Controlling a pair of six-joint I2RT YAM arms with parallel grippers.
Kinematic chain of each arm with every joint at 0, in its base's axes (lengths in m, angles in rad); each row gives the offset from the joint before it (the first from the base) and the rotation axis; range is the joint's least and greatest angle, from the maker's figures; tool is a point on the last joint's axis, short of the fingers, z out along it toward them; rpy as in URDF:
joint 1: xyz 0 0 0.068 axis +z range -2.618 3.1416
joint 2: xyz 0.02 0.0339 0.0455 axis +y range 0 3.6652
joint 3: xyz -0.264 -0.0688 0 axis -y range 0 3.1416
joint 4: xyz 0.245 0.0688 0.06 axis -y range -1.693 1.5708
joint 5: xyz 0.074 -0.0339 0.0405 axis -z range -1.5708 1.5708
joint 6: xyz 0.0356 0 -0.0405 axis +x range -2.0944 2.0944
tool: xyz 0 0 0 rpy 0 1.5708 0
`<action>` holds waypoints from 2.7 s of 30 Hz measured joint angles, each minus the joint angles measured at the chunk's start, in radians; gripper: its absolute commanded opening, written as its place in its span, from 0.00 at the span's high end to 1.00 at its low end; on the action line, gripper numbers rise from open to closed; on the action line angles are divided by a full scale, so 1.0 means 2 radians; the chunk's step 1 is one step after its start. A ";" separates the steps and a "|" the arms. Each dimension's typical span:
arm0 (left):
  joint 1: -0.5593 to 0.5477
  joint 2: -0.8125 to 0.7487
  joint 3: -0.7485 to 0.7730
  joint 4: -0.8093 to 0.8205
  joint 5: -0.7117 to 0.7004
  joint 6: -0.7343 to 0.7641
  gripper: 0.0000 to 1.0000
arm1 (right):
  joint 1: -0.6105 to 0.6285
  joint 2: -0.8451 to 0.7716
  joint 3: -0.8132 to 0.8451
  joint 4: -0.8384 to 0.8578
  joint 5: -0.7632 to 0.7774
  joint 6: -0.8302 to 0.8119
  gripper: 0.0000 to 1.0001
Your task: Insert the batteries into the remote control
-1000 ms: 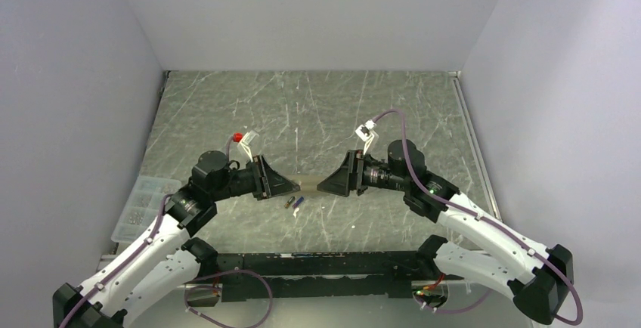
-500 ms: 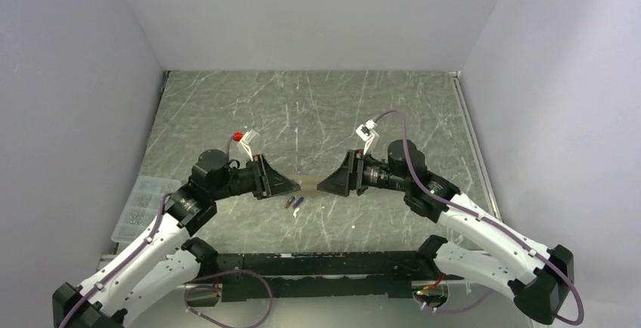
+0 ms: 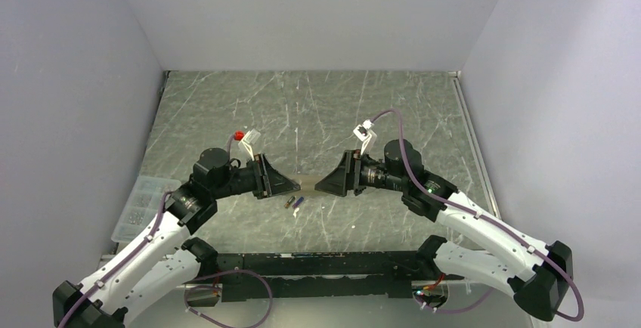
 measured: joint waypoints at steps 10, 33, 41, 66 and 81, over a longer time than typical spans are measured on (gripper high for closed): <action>0.000 0.002 0.003 -0.004 0.000 0.002 1.00 | 0.008 0.005 0.007 -0.010 0.020 -0.007 0.34; 0.001 0.002 0.003 -0.015 -0.006 -0.002 1.00 | 0.046 0.025 0.028 -0.040 0.084 -0.021 0.34; 0.002 0.002 0.003 -0.016 -0.014 -0.002 1.00 | 0.062 0.044 0.050 -0.064 0.113 -0.024 0.34; 0.002 0.003 0.008 -0.039 -0.018 0.004 1.00 | 0.120 0.083 0.101 -0.122 0.216 -0.026 0.33; 0.002 0.003 0.015 -0.044 -0.018 0.015 1.00 | 0.134 0.085 0.115 -0.134 0.249 -0.024 0.32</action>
